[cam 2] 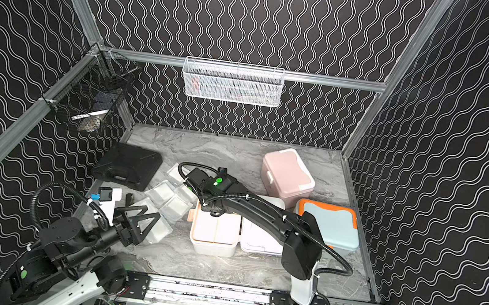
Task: Open first aid kits and take out gauze
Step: Place the compartment layer in the first aid kit.
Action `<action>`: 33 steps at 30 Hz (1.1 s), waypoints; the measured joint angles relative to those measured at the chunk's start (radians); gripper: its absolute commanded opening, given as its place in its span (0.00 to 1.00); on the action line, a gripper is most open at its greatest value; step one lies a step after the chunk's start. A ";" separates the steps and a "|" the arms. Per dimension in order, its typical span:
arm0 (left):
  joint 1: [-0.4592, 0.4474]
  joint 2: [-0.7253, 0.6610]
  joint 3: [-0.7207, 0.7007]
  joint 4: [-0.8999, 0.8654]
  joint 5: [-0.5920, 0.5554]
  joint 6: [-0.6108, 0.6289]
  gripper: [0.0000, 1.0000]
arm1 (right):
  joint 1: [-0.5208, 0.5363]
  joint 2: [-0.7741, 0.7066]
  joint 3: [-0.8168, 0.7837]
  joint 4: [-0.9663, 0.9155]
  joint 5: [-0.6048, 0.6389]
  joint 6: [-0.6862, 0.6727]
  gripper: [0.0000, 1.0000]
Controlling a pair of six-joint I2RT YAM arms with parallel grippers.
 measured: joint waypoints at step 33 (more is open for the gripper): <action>0.000 0.179 0.003 0.061 0.111 -0.031 0.99 | -0.046 -0.189 -0.185 0.160 -0.115 -0.031 0.87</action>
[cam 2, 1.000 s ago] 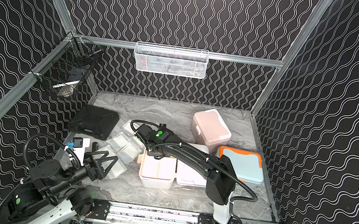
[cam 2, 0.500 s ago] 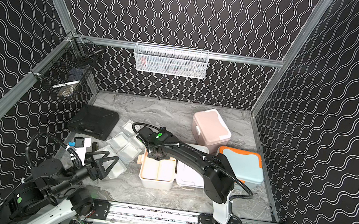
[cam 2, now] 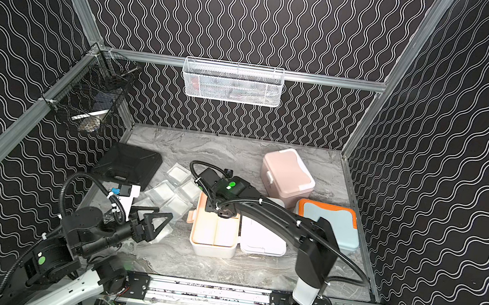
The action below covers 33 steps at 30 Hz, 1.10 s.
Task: Open first aid kits and take out gauze
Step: Place the compartment layer in the first aid kit, then close the lid of the first aid kit.
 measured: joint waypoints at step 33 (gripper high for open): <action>-0.171 0.950 0.318 0.156 0.019 0.065 0.99 | -0.389 -0.845 -0.708 0.032 -0.068 -0.028 1.00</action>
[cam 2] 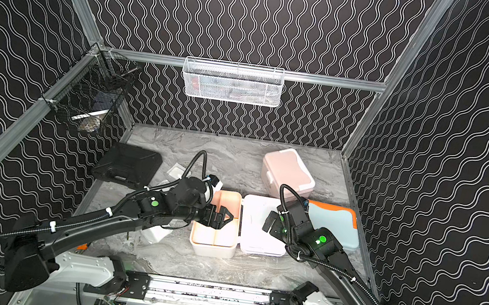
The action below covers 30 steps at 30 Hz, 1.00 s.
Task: Open first aid kits and take out gauze
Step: Close the lid of the first aid kit.
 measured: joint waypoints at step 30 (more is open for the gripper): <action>-0.010 0.084 -0.138 0.278 0.027 -0.061 0.99 | -0.082 -0.128 -0.127 0.105 -0.194 0.047 1.00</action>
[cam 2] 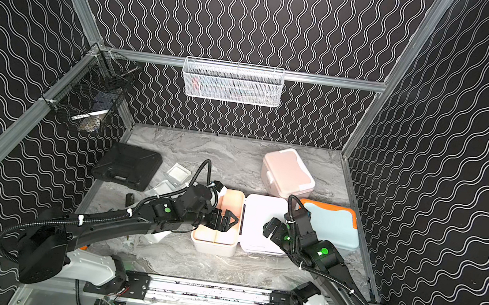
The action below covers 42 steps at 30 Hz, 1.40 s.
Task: Open first aid kits and take out gauze
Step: Close the lid of the first aid kit.
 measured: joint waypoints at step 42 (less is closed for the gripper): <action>-0.117 -0.332 -0.067 0.011 -0.103 -0.117 0.99 | 0.002 0.150 0.309 0.124 -0.427 -0.144 1.00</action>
